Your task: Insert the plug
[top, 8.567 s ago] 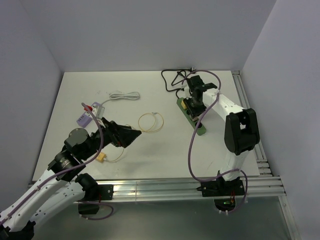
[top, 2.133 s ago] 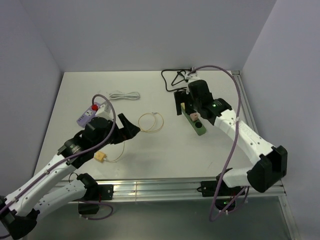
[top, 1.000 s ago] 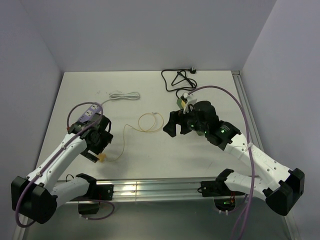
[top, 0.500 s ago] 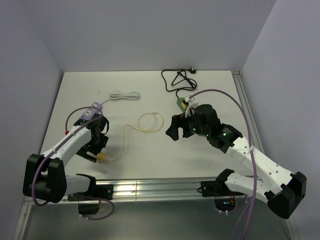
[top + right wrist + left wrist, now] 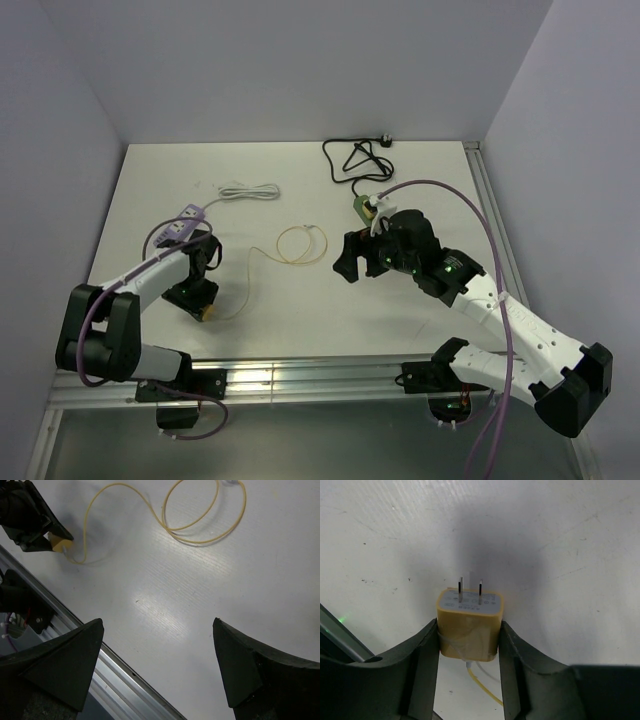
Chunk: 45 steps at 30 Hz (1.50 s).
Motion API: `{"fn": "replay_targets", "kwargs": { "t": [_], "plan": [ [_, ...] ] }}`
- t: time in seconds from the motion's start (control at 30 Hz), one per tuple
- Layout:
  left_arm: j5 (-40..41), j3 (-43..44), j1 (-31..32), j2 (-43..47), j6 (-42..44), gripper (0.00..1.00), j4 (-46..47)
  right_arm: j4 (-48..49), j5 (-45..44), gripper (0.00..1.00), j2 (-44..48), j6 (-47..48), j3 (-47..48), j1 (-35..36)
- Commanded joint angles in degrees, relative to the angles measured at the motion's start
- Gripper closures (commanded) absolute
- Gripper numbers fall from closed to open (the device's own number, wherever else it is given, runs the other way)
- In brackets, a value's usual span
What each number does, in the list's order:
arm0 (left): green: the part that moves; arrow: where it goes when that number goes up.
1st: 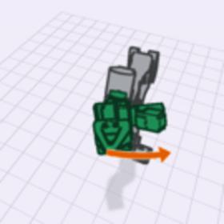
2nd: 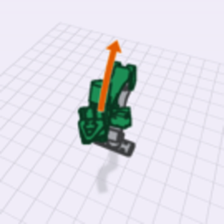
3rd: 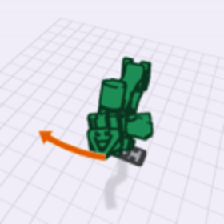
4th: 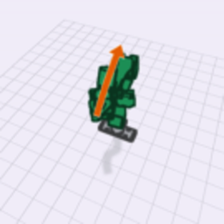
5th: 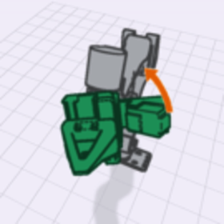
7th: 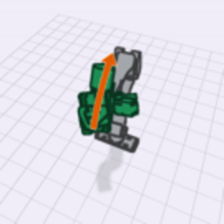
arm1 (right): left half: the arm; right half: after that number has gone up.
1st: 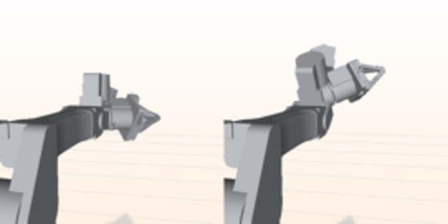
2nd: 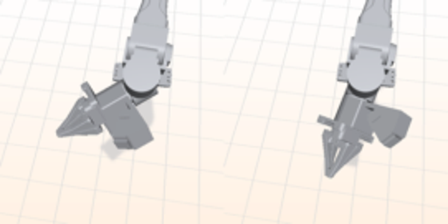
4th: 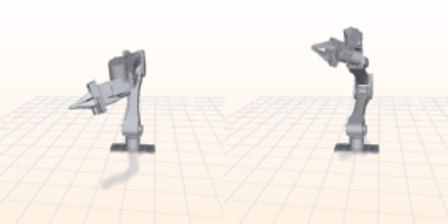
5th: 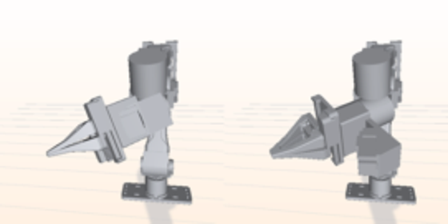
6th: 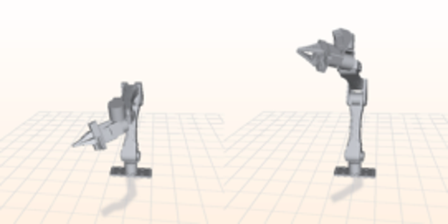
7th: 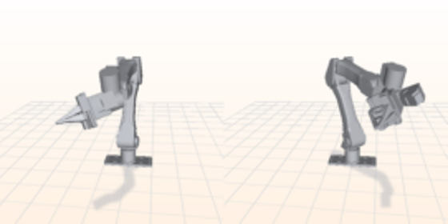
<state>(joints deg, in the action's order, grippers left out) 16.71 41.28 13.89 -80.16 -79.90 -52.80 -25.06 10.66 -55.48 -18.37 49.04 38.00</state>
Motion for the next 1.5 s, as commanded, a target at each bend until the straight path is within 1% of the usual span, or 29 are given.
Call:
{"fn": "replay_targets", "kwargs": {
  "t": [0.0, 0.03, 0.07, 0.13, 0.17, 0.2, 0.23, 0.27, 0.3, 0.33, 0.37, 0.4, 0.43, 0.47, 0.53, 0.57, 0.63, 0.67, 0.77, 0.87, 0.9, 0.97, 1.0, 1.07, 1.1, 1.17, 1.2, 1.37, 1.47],
  "plan": [
    [-3.7, -2.1, -0.2, 0.4, 3.9, 0.92, 4.6, 0.5, -1.9, 0.04, 0.4, 0.6, -0.5, -0.1],
    [-4.0, -1.8, -0.2, 0.9, 4.7, 0.99, 5.0, 0.3, -2.6, 0.04, 0.4, 0.8, -0.4, 0.0],
    [-4.3, -1.6, -0.2, 1.5, 5.6, 1.00, 5.5, -0.1, -5.4, 0.04, 0.3, 0.8, -0.3, 0.0],
    [-6.6, -2.0, -0.1, 5.0, 9.6, 1.00, 8.6, -1.0, -8.5, 0.00, 0.3, 0.4, 0.3, 0.0],
    [-7.6, -2.2, -0.1, 6.7, 11.2, 1.00, 9.7, -1.0, -9.2, 0.00, 0.3, 0.2, 0.2, 0.0],
    [-8.8, -2.6, -0.1, 10.5, 12.9, 1.00, 11.4, -0.7, -9.3, 0.00, 0.4, -1.1, 0.2, 0.0],
    [-13.1, -3.0, -0.1, 12.7, 17.6, 1.00, 13.2, -0.3, -8.9, 0.00, 0.3, -1.7, -0.2, 0.0],
    [-15.5, -3.4, -0.1, 17.2, 20.2, 1.00, 17.7, 0.2, -7.3, 0.00, 0.0, -2.3, -0.4, 0.0],
    [-17.1, -3.8, 0.0, 19.4, 21.5, 1.00, 18.9, 0.5, -6.8, 0.00, -0.3, -3.6, -0.5, -0.1],
    [-21.2, -3.9, 0.0, 21.4, 23.2, 1.00, 19.9, 0.5, -5.9, 0.00, -0.7, -4.4, -0.4, -0.2],
    [-23.5, -4.0, 0.0, 24.8, 24.5, 1.00, 22.9, 1.1, -3.7, 0.00, -1.7, -4.5, -0.4, -0.3],
    [-26.1, -3.8, 0.0, 26.2, 26.4, 1.00, 23.8, 1.2, 1.0, 0.00, -2.2, -3.5, -0.3, -0.7],
    [-28.0, -3.4, 0.1, 27.4, 27.1, 1.00, 24.7, 1.2, 3.0, 0.00, -2.6, -3.3, 0.5, -0.9],
    [-32.0, -3.2, 0.1, 28.5, 27.9, 1.00, 25.5, 1.9, 4.7, 0.02, -2.8, -3.3, 0.9, -0.9],
    [-35.1, -2.1, 0.4, 30.9, 29.7, 1.00, 27.3, 3.1, 8.7, 0.06, -2.1, -3.8, 1.8, -0.9],
    [-38.4, -1.7, 0.6, 32.4, 30.1, 1.00, 27.8, 4.5, 9.7, 0.09, -1.1, -3.9, 2.1, -0.9],
    [-42.3, -1.2, 1.0, 33.8, 31.5, 1.00, 30.5, 5.5, 12.2, 0.11, 0.0, -4.0, 3.7, -0.9],
    [-46.3, -1.2, 1.3, 35.0, 31.9, 1.00, 32.1, 5.5, 12.9, 0.11, 0.0, -3.8, 4.5, -0.9],
    [-50.1, -0.3, 2.5, 36.6, 33.2, 1.00, 34.8, 4.1, 14.4, 0.13, -1.3, -4.0, 9.0, -0.9],
    [-49.7, 1.3, 5.1, 36.7, 35.6, 1.00, 34.1, 1.3, 13.3, 0.16, -5.2, -7.2, 14.8, -0.9],
    [-48.5, 1.9, 6.8, 36.7, 37.2, 1.00, 33.8, 0.5, 13.7, 0.16, -6.6, -7.9, 17.9, -0.9],
    [-45.5, 4.6, 9.0, 35.6, 39.0, 1.00, 31.5, -2.2, 15.3, 0.19, -11.3, -9.7, 21.1, -0.7],
    [-41.5, 5.7, 12.0, 35.0, 40.9, 1.00, 30.7, -3.4, 15.8, 0.20, -13.1, -10.4, 24.2, -0.6],
    [-36.9, 9.0, 15.4, 33.5, 42.6, 1.00, 27.2, -6.6, 18.2, 0.21, -17.8, -11.0, 27.0, -0.3],
    [-33.2, 9.6, 18.8, 33.2, 44.1, 1.00, 26.7, -7.1, 19.5, 0.21, -20.2, -11.1, 28.5, -0.1],
    [-30.3, 10.6, 21.3, 32.9, 45.8, 1.00, 25.2, -7.0, 23.3, 0.21, -21.9, -12.0, 28.8, 0.1],
    [-29.1, 10.7, 22.7, 32.8, 46.2, 1.00, 24.8, -7.0, 23.7, 0.21, -22.6, -12.1, 28.8, 0.4],
    [-26.5, 10.0, 24.6, 33.3, 48.0, 1.00, 25.5, -8.0, 25.7, 0.22, -26.9, -11.8, 30.0, 3.2],
    [-25.6, 10.2, 25.3, 32.7, 49.2, 1.00, 25.4, -9.0, 24.3, 0.23, -28.1, -11.4, 31.2, 4.8]
  ]
}}
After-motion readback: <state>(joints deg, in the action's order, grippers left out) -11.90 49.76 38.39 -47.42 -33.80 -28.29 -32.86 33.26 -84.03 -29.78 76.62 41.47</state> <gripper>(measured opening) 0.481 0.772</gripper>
